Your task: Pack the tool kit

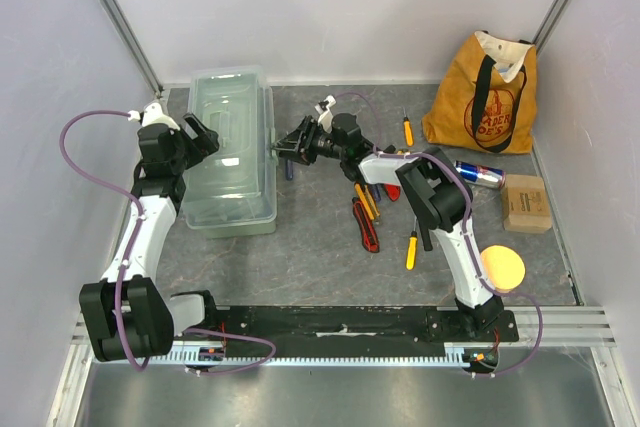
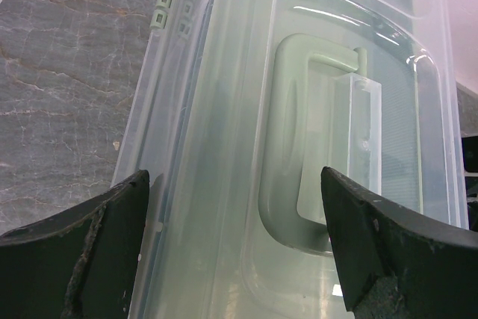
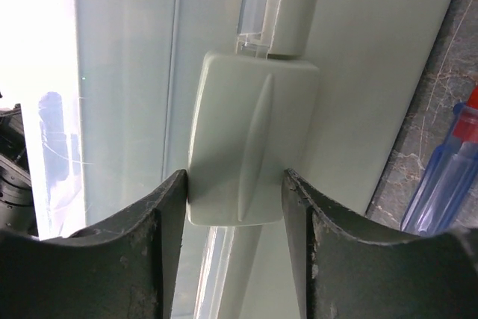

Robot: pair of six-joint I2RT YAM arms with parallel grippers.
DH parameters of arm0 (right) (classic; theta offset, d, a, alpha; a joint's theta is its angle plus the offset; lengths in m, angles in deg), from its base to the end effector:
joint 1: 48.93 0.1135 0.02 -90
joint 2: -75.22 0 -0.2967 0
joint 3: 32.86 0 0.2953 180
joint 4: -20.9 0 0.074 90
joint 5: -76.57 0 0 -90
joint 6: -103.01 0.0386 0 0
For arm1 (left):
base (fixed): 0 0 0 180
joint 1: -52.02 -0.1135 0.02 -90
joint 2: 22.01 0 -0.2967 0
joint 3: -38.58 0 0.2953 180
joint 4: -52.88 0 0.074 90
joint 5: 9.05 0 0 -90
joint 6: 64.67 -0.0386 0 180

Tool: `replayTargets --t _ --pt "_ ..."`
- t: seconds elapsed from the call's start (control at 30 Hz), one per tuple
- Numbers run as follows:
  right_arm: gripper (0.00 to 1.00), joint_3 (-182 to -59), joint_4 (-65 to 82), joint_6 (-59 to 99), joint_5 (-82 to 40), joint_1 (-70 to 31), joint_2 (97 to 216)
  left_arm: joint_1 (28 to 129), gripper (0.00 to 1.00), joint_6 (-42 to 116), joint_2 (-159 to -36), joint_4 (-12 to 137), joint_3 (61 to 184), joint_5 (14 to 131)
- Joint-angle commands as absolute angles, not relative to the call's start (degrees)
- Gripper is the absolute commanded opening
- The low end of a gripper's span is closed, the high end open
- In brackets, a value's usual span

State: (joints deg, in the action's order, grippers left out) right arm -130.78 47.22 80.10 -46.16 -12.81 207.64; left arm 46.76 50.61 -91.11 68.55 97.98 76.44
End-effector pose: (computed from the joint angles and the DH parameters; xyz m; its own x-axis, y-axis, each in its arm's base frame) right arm 0.4472 0.3522 0.1501 -0.8997 0.3027 -0.3145 -0.2555 0.2190 0.9417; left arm 0.3059 0.0251 0.2927 -0.3770 -0.4622 -0.8026 -0.2009 0.8868 -0.4163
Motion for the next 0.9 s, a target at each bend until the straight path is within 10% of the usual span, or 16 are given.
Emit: replayTargets --t 0.0,0.1,0.47,0.87 --pt "0.72 -129.6 49.6 82.6 -48.5 -1.2 208.9 60.3 0.87 56.4 -99.4 94.8 88.7 45.2" --pt "0.98 -127.2 57.0 88.1 -49.5 -1.5 209.3 60.4 0.92 56.9 -98.9 95.0 88.7 44.3" --pt "0.98 -126.9 79.4 100.6 -53.1 0.7 210.1 60.4 0.93 57.2 -99.4 94.9 89.1 41.1" --pt "0.29 -128.5 75.7 94.8 -53.5 1.4 210.2 60.5 0.92 57.1 -100.9 93.5 87.8 39.9"
